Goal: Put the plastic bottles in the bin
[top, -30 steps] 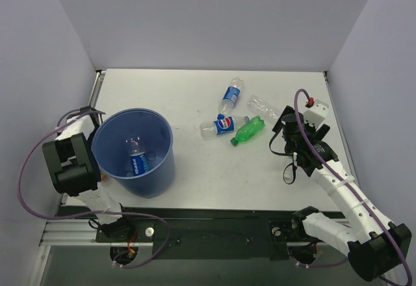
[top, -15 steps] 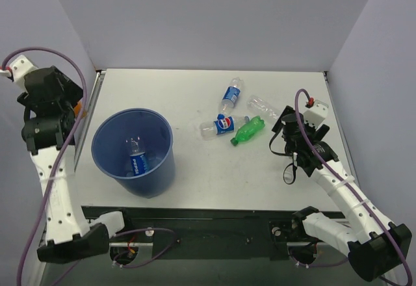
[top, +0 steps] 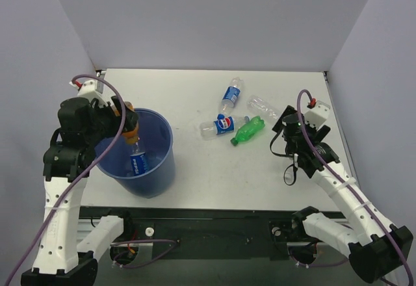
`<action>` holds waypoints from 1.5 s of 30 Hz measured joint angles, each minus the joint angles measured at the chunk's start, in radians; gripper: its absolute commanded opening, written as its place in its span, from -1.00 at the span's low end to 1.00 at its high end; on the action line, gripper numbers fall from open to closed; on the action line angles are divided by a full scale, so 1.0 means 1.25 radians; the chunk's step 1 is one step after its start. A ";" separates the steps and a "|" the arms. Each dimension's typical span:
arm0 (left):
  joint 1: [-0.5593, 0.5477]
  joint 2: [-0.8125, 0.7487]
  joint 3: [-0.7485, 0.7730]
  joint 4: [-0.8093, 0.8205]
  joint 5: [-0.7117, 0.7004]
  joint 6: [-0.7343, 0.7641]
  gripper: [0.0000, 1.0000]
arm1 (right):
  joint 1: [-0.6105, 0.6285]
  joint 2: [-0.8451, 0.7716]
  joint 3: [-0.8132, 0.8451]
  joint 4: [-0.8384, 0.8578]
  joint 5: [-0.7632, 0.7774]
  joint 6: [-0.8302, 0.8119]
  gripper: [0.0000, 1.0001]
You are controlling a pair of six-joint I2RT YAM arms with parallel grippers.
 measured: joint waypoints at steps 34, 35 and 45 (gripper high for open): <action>-0.029 -0.009 0.010 -0.041 0.000 -0.005 0.94 | -0.111 0.554 -0.056 0.497 -0.552 0.315 0.74; -0.029 -0.011 0.005 -0.041 0.002 -0.015 0.94 | -0.111 0.569 -0.061 0.526 -0.563 0.328 0.74; -0.029 -0.026 0.024 -0.061 -0.033 -0.051 0.95 | -0.117 0.663 -0.069 0.739 -0.607 0.406 0.29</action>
